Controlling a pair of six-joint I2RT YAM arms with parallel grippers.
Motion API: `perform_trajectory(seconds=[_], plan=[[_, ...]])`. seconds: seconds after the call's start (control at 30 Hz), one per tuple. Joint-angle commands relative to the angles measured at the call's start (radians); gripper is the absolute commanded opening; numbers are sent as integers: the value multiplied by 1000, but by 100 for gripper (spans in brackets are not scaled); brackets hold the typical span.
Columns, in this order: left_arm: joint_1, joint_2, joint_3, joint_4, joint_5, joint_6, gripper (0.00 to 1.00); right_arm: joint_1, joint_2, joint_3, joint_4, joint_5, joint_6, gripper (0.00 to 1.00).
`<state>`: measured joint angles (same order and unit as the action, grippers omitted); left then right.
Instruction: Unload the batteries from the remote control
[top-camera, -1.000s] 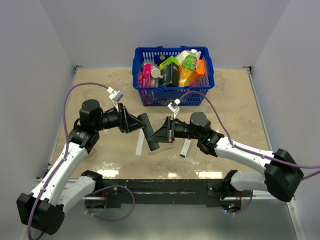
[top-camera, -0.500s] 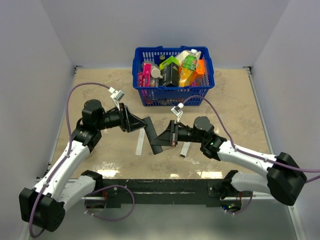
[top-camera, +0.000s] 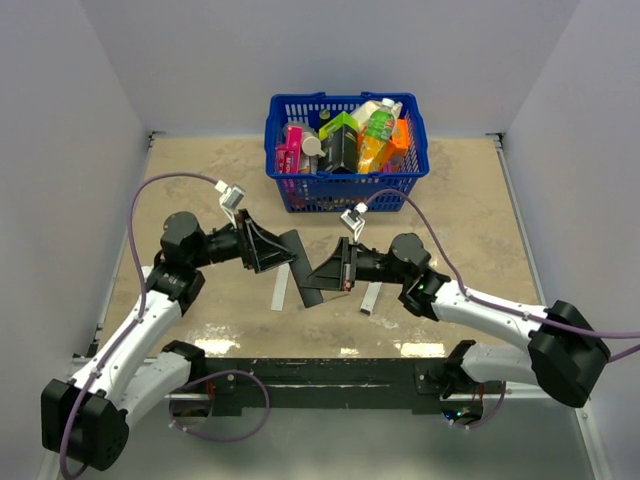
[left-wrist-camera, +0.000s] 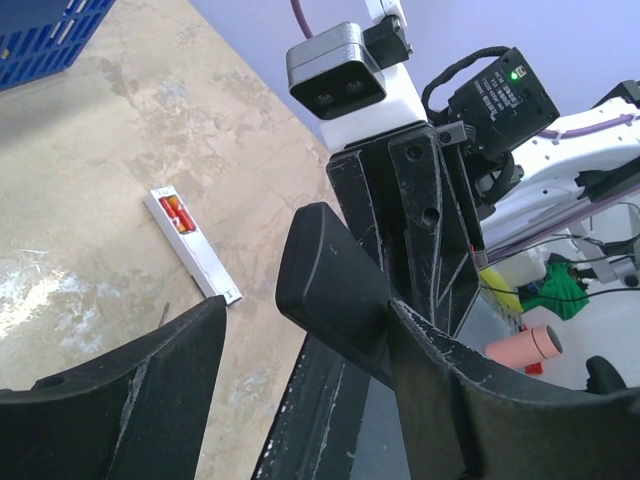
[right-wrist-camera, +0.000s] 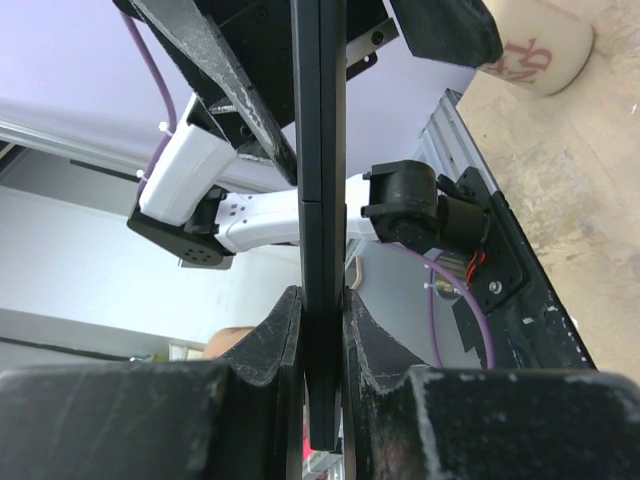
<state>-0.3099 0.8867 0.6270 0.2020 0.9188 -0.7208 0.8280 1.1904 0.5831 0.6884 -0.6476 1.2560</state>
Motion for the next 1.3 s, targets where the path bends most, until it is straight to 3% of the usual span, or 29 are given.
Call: perform_trajectory(seconds=[0.0, 0.17, 0.43, 0.5, 0.6, 1.0, 1.27], plan=[[0, -5, -35, 157, 38, -74, 70, -1, 9, 38, 109, -24, 31, 0], [0, 11, -49, 181, 29, -91, 68, -3, 20, 40, 115, -23, 33, 0], [-1, 41, -69, 264, 23, -143, 46, -1, 60, 26, 144, -37, 40, 0], [0, 40, -72, 280, 14, -151, 37, -1, 70, 12, 181, -41, 59, 0], [0, 40, -59, 248, 0, -132, 32, -1, 74, 0, 211, -49, 77, 0], [2, 70, -6, 174, -47, -94, 34, -1, -2, -49, 169, -44, 54, 0], [9, 106, -7, 180, -64, -91, 34, -18, -28, -29, 19, -9, -40, 0]])
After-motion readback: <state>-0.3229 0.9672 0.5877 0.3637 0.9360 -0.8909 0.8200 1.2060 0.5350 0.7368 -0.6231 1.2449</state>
